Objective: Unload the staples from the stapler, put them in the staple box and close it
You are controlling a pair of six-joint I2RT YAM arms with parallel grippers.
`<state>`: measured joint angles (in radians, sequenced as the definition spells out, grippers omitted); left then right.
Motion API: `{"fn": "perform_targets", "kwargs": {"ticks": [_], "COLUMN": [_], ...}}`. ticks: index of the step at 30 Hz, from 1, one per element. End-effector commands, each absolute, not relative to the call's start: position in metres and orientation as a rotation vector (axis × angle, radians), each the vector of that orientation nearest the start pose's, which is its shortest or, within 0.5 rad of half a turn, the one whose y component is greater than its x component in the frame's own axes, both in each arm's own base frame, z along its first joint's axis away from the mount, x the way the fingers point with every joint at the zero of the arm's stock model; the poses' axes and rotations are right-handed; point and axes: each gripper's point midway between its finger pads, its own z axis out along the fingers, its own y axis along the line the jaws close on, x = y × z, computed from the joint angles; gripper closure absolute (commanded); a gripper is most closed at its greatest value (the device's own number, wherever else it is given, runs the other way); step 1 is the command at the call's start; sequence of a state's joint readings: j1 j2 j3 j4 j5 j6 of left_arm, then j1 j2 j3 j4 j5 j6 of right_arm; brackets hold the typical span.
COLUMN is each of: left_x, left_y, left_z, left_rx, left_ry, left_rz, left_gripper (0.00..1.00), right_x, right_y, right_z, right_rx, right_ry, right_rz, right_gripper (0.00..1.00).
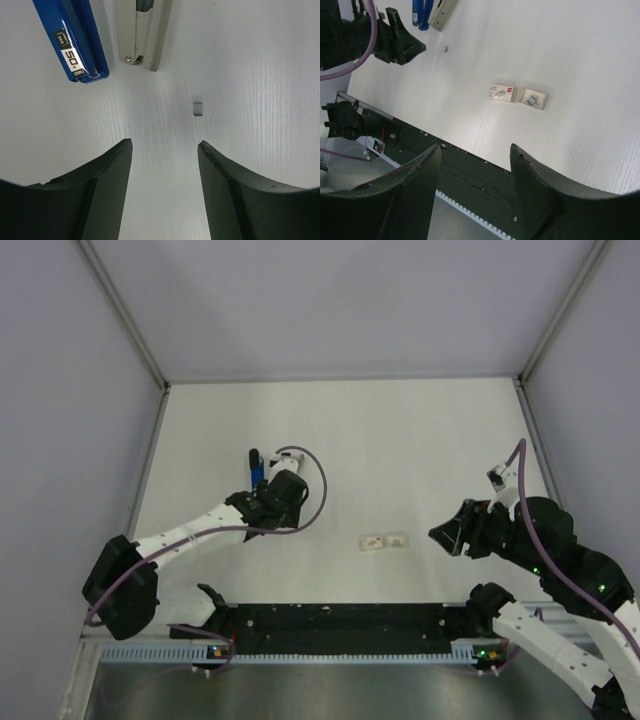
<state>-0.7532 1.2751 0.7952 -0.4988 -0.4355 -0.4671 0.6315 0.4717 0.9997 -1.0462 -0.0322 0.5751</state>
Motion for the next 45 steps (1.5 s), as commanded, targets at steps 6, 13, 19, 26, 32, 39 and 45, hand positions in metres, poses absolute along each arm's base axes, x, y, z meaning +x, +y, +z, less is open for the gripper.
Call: {"fn": "perform_targets", "kwargs": {"ticks": [6,13,19,26,32,39,45], "left_x": [0.255,0.265,0.271,0.276,0.276,0.272,0.27], "left_y": [-0.171,-0.184,-0.192,-0.197,-0.194,-0.19,-0.188], "left_z": [0.046,0.034,0.026,0.018,0.017,0.015,0.012], "left_rx": [0.138,0.136,0.137,0.129,0.134,0.13,0.132], "left_ry": [2.494,2.524,2.541,2.558,2.564,2.569,2.574], "left_rz": [-0.012,-0.029,-0.039,-0.03,-0.028,-0.033,-0.033], "left_gripper": [0.37,0.36,0.36,0.38,0.5,0.6,0.68], "right_x": [0.127,0.127,0.129,0.132,0.135,0.136,0.135], "right_y": [0.13,0.13,0.131,0.132,0.132,0.135,0.135], "right_z": [0.268,0.265,0.261,0.259,0.255,0.255,0.255], "right_rx": [-0.106,-0.108,-0.111,-0.112,-0.111,-0.112,-0.107], "right_ry": [2.122,2.127,2.134,2.134,2.143,2.145,2.146], "right_rz": [0.784,0.776,0.767,0.762,0.749,0.757,0.766], "right_gripper": [0.42,0.42,0.42,0.42,0.42,0.42,0.42]}}
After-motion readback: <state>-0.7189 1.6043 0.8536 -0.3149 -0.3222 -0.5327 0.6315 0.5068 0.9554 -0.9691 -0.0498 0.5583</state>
